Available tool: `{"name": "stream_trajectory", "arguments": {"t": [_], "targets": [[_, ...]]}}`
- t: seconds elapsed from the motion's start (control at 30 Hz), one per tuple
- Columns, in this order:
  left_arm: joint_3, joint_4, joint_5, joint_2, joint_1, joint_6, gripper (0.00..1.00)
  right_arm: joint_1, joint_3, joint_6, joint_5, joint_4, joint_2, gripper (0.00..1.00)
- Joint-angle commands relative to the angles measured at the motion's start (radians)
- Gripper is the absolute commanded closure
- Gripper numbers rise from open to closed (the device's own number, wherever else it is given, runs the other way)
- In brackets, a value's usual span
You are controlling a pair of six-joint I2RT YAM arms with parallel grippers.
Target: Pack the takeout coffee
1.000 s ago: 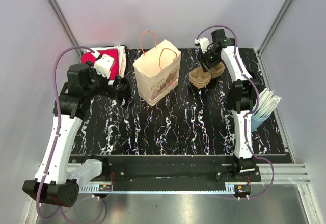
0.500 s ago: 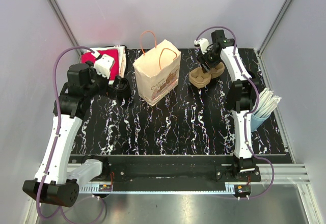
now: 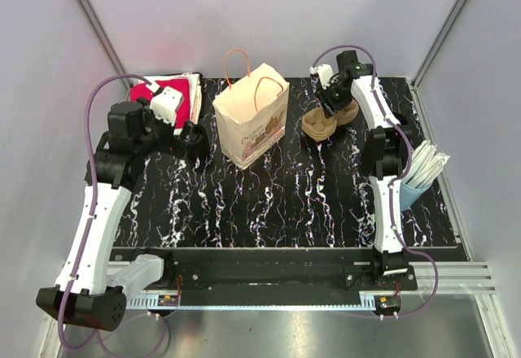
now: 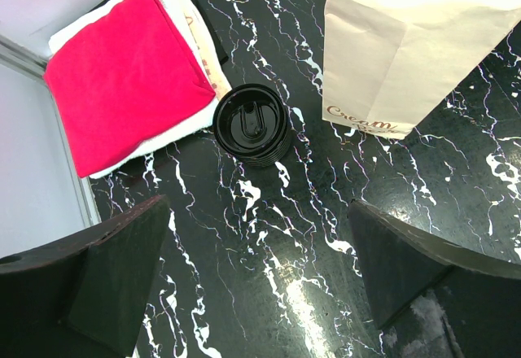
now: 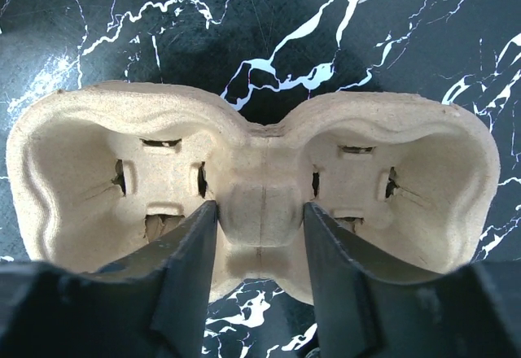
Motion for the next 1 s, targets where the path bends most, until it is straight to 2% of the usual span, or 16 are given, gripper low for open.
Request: {"name": "stream_trajectory", "arguments": {"t": [0.0,0.23,0.73,0.97], "targets": [[-0.011,0.055,0.026,-0.014,0.004,-0.014,0.01,-0.004,0.032,0.0,-0.012,0.015,-0.015,0.53],[-0.015,0.055,0.028,-0.017,0.006,-0.015,0.01,-0.003,0.025,0.006,-0.02,0.015,-0.049,0.56],[-0.018,0.056,0.036,-0.018,0.004,-0.017,0.01,-0.004,0.011,0.0,0.008,0.015,-0.144,0.55],[-0.015,0.056,0.031,-0.021,0.008,-0.021,0.01,-0.001,-0.041,0.02,-0.056,-0.006,-0.221,0.55]]}}
